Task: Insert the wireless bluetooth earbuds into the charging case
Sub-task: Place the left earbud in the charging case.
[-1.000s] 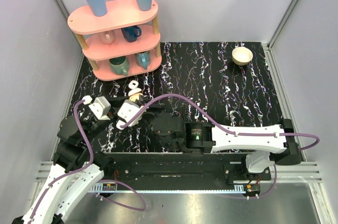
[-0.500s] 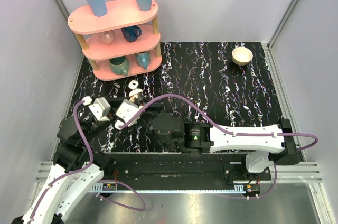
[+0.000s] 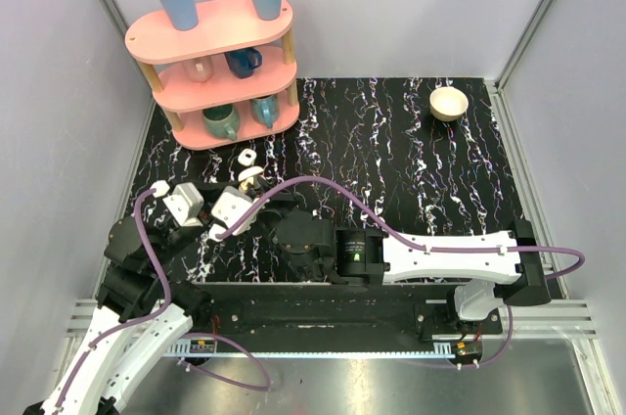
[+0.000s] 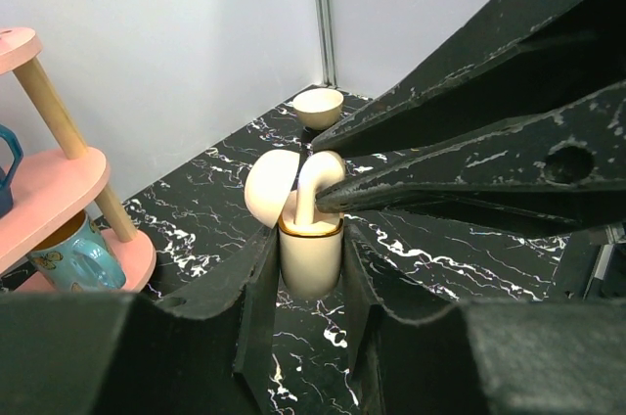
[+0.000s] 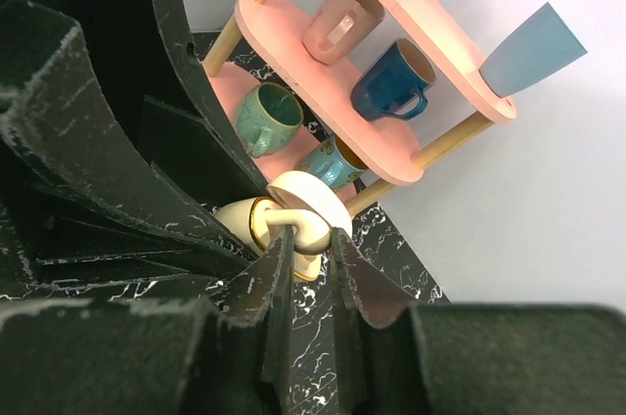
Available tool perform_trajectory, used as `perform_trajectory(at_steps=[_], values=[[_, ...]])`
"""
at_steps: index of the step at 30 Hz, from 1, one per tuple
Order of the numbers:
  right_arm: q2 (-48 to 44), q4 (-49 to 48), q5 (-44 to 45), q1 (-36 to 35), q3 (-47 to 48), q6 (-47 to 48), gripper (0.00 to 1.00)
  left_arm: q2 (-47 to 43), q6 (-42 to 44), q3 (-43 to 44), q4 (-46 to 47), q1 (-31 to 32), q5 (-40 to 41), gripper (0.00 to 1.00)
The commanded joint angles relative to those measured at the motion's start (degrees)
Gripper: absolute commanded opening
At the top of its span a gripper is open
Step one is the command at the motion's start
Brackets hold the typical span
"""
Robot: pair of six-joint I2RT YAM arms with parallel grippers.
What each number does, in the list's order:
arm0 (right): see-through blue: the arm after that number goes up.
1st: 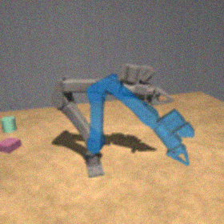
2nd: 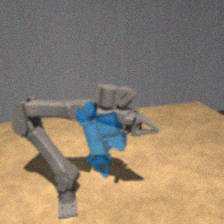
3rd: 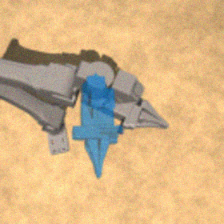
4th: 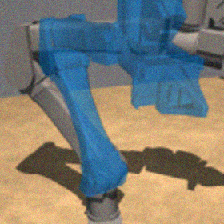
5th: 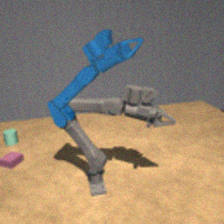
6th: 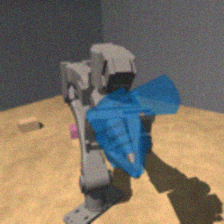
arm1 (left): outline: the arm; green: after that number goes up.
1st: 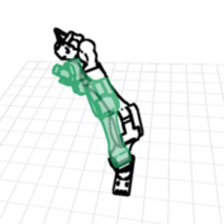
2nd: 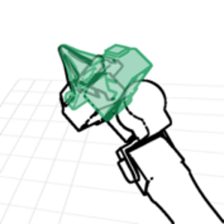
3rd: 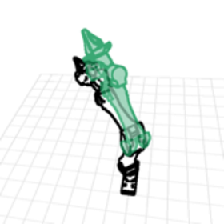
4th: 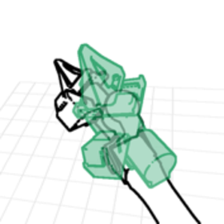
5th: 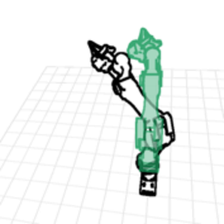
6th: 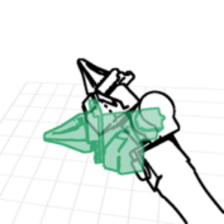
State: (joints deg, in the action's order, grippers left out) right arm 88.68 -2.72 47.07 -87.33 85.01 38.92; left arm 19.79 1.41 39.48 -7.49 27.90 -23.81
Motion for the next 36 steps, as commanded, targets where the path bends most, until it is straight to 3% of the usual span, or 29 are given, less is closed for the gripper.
perform_trajectory(at_steps=[1, 9, 15, 26, 36], values=[[-0.9, 2.1, -1.9, 0.0, -0.5, -1.6, 0.10, -0.5, -0.8, 0.6, 5.1, -0.1, -0.4, 0.00], [-2.5, 6.1, -7.9, 0.0, -0.2, -1.2, 0.21, 0.7, -1.1, 0.9, 7.0, -0.1, 0.1, 0.00], [-3.0, 7.9, -8.7, 0.0, 0.5, -0.8, 0.22, 0.8, -1.2, 1.2, 8.6, -0.2, 1.2, 0.00], [-4.7, 8.7, -10.7, 0.0, 0.9, -0.8, 0.36, 0.6, -1.2, 0.3, 10.2, -0.1, 1.2, 0.00], [-4.6, 5.4, -7.7, 0.8, 1.6, -0.4, 0.38, 0.6, -3.2, 0.1, 10.8, -0.1, 0.5, 0.00]])
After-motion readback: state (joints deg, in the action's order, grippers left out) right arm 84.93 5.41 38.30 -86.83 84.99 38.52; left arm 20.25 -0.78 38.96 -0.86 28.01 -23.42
